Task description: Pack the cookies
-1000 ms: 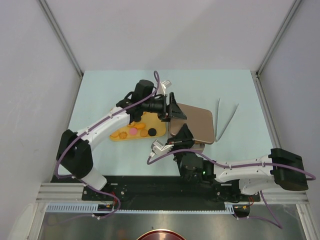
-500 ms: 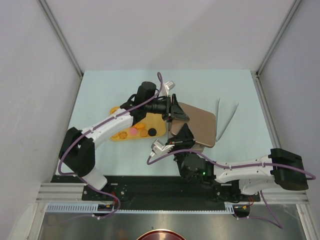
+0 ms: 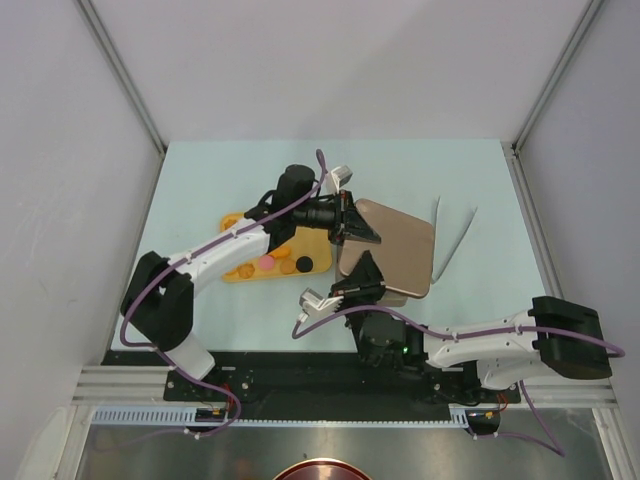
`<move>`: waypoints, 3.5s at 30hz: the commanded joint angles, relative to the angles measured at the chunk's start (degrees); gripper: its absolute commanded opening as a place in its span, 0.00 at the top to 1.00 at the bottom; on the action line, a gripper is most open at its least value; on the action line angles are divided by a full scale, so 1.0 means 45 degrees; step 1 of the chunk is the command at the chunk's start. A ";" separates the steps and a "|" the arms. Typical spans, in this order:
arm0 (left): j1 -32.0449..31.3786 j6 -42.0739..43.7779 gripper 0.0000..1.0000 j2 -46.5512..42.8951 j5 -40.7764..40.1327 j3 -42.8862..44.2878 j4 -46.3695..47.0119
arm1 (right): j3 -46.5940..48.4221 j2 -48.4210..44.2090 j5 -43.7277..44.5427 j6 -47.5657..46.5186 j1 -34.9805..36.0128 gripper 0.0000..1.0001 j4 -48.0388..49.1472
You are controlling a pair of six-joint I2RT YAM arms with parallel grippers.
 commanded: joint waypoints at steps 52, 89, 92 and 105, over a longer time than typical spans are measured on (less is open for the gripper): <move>0.0803 0.3856 1.00 -0.0756 -0.2720 -0.1676 0.2101 | 0.5828 -0.8113 -0.0152 2.2566 0.1171 0.74 -1.3644; 0.2698 0.1318 1.00 0.1332 -0.0533 -0.5092 0.6749 | 0.1951 -0.1527 -1.8461 2.7784 -1.7267 0.96 -1.1718; 0.2698 0.1318 1.00 0.1625 -0.0650 -0.5072 0.6807 | 0.1598 -0.1273 -1.8441 2.7921 -1.7306 1.00 -1.1307; 0.2561 0.1669 0.96 0.3089 -0.1060 -0.4429 0.5852 | 0.0718 -0.0374 -1.8090 2.7864 -1.7286 1.00 -1.0506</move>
